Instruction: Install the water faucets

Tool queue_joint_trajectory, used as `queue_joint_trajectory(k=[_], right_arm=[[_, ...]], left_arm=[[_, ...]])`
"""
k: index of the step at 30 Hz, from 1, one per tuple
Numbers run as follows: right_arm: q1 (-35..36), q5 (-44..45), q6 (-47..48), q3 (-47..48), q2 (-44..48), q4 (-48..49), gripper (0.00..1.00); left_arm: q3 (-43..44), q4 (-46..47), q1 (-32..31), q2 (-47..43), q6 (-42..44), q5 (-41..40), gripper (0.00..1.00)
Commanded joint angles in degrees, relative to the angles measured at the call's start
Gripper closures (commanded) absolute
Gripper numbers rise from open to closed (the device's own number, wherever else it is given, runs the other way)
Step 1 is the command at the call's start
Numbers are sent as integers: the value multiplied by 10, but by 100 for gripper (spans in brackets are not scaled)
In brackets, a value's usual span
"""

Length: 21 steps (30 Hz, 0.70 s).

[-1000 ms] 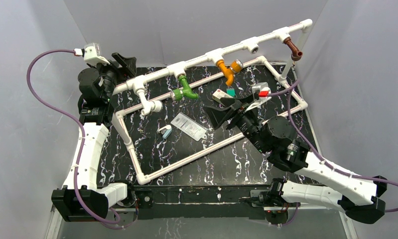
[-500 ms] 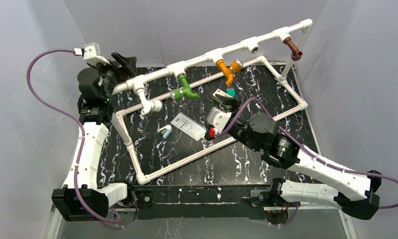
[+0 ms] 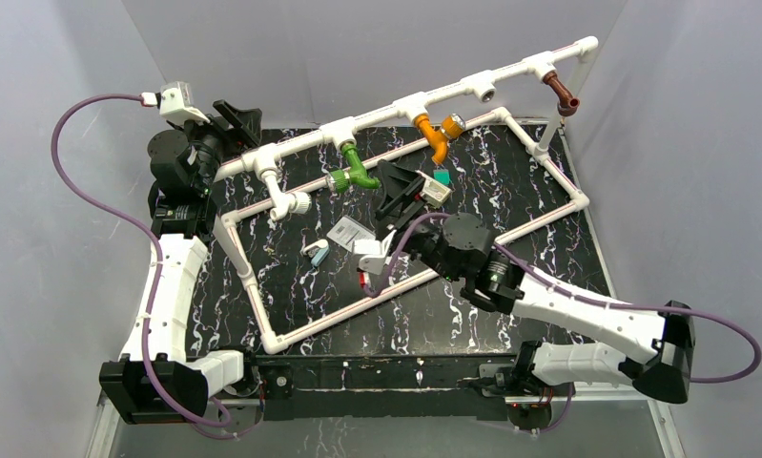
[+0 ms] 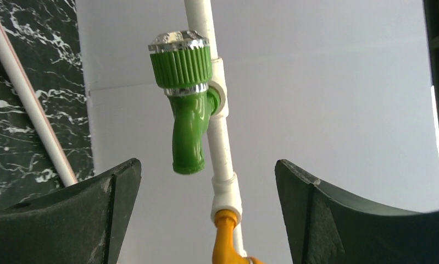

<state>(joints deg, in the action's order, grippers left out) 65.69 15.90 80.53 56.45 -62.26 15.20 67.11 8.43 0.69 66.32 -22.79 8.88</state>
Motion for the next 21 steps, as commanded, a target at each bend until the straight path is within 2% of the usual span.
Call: queue_joint_trajectory(k=[1,11,15,21], right_arm=[[1,-14,105,9,-28,107,2],[1,-5,124,30,-108,180,3],[1,11,112,37,-128,202,8],[-6,11,85,41,-144,225,21]], left_arm=[[-74,-187,24,71,2,-7,25],[-75,-187,25,68,2,-8,25],[-75,-187,26,68,2,-8,25],[-74,-187,26,68,1,-6,25]])
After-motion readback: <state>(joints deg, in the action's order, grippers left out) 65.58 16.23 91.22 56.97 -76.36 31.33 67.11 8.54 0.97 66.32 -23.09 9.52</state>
